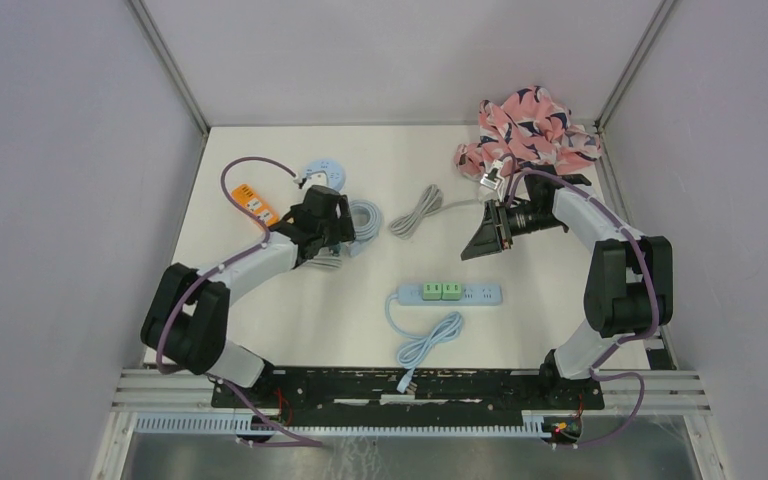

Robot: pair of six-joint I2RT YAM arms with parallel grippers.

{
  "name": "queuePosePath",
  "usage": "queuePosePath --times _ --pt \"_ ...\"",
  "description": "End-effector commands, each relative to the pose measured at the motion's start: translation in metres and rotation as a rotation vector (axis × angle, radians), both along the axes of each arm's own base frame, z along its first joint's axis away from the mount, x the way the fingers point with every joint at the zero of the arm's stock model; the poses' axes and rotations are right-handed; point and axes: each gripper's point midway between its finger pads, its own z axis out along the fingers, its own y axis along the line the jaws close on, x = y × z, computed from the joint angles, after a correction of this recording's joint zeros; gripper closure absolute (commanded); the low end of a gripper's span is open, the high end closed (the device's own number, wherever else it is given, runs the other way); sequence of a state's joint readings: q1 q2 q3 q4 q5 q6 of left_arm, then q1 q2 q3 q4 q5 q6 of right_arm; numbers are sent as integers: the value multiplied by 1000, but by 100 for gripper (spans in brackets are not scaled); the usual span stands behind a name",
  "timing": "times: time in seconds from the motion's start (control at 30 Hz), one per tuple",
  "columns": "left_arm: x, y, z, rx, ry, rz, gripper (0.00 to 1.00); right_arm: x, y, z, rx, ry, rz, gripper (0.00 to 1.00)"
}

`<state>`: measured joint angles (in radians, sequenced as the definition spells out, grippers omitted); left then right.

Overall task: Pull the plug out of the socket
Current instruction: Place the plug at the center of the board.

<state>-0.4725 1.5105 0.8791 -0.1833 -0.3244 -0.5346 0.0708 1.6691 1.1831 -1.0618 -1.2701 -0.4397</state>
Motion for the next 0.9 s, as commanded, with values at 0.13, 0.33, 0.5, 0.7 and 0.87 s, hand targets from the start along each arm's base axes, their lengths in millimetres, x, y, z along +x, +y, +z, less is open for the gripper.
queuePosePath --times 0.13,0.33,0.5,0.7,0.87 --pt "-23 -60 74 -295 -236 -371 7 3 -2 17 2 -127 25 41" --pt "-52 -101 107 -484 -334 -638 0 -2 -2 21 9 -169 42 40" --pt "-79 -125 141 -653 -457 -833 1 -5 -3 22 4 -205 58 41" --pt "-103 -134 160 -736 -561 -957 1 -12 -5 26 21 -322 110 39" --pt "-121 -134 177 -811 -656 -1010 1 -15 -8 22 8 -412 152 38"
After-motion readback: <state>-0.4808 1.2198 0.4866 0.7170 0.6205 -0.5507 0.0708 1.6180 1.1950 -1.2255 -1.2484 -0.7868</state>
